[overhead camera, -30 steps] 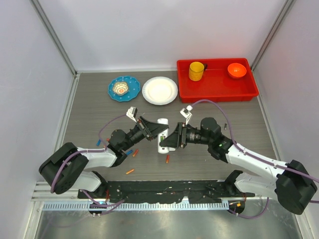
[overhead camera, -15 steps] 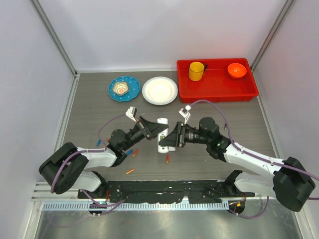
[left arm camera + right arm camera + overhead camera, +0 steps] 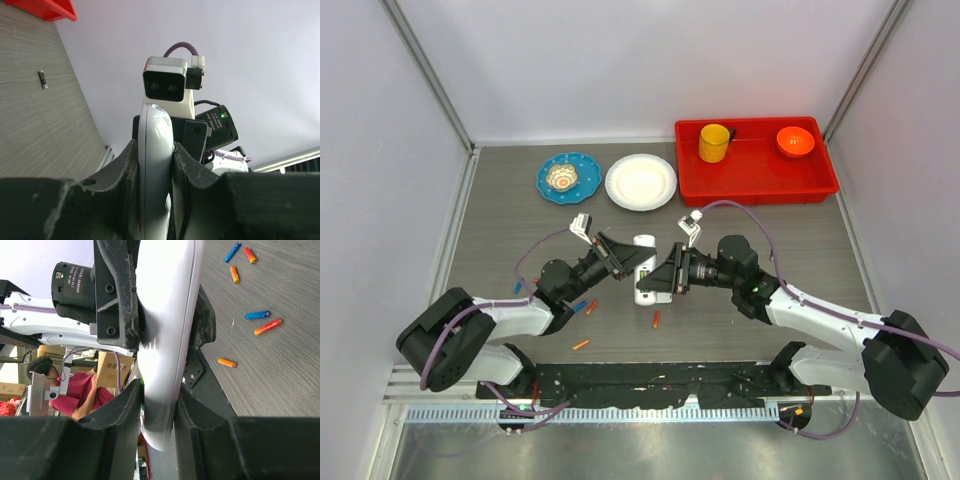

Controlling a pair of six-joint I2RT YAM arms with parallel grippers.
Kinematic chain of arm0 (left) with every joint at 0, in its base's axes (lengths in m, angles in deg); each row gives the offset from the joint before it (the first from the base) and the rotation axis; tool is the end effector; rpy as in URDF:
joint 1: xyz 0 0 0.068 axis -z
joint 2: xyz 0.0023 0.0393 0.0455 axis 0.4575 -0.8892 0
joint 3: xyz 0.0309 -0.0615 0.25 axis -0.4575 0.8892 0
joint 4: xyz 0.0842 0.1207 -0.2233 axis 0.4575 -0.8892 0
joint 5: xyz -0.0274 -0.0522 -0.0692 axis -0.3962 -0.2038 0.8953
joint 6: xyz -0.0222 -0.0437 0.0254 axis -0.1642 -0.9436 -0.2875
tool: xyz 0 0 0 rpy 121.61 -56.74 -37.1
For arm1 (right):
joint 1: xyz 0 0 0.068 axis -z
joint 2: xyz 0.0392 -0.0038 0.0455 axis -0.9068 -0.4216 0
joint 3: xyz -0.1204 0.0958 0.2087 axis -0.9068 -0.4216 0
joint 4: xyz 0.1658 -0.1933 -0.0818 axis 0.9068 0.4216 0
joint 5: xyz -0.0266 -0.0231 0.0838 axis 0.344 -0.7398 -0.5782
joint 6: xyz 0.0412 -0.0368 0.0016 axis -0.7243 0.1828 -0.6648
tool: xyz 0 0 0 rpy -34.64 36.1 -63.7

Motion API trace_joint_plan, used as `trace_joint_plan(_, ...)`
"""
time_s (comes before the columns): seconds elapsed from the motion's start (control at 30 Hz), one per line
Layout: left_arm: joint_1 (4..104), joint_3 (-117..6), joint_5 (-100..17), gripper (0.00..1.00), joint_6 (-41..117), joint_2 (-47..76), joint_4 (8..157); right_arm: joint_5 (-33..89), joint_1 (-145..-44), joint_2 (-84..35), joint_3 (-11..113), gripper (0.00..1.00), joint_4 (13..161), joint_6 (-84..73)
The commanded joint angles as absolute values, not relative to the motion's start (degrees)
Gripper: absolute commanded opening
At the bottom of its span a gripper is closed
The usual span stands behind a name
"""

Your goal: Load the batteries into the remote control

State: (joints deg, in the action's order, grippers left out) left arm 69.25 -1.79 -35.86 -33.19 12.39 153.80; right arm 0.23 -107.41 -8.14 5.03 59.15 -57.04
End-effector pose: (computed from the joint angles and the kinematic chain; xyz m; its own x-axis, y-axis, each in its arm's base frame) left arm 0.1823 -0.1765 0.2005 -0.7954 -0.5804 -0.1745 0.2815 -0.0988 -0.9545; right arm 0.1756 0.1896 0.2308 -0.8796 0.1400 -0.4547 -0.4268 0.1904 0.8841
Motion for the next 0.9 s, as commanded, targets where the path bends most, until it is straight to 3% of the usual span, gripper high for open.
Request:
trace_joint_plan(0.0,69.85,-3.2,-34.61,0.01,-33.23,13.83,168.94,3.09,-107.78,-9.5,5.77,0.37,56.75,-56.4)
trace_joint_plan(0.13,69.85,-2.76,-34.52,0.01,-32.61,13.48,168.94,2.65,-107.78,-9.07,6.48,0.56,57.36,-56.49)
trace_joint_plan(0.43,69.85,-1.71,-35.31,0.0,-30.24,11.64,168.86,1.59,-107.69,-5.73,9.9,0.86,63.68,-53.86)
trace_joint_plan(0.87,65.64,-1.62,-35.31,0.01,-29.36,9.78,166.84,9.31,-103.82,6.31,20.27,0.9,99.18,-33.91)
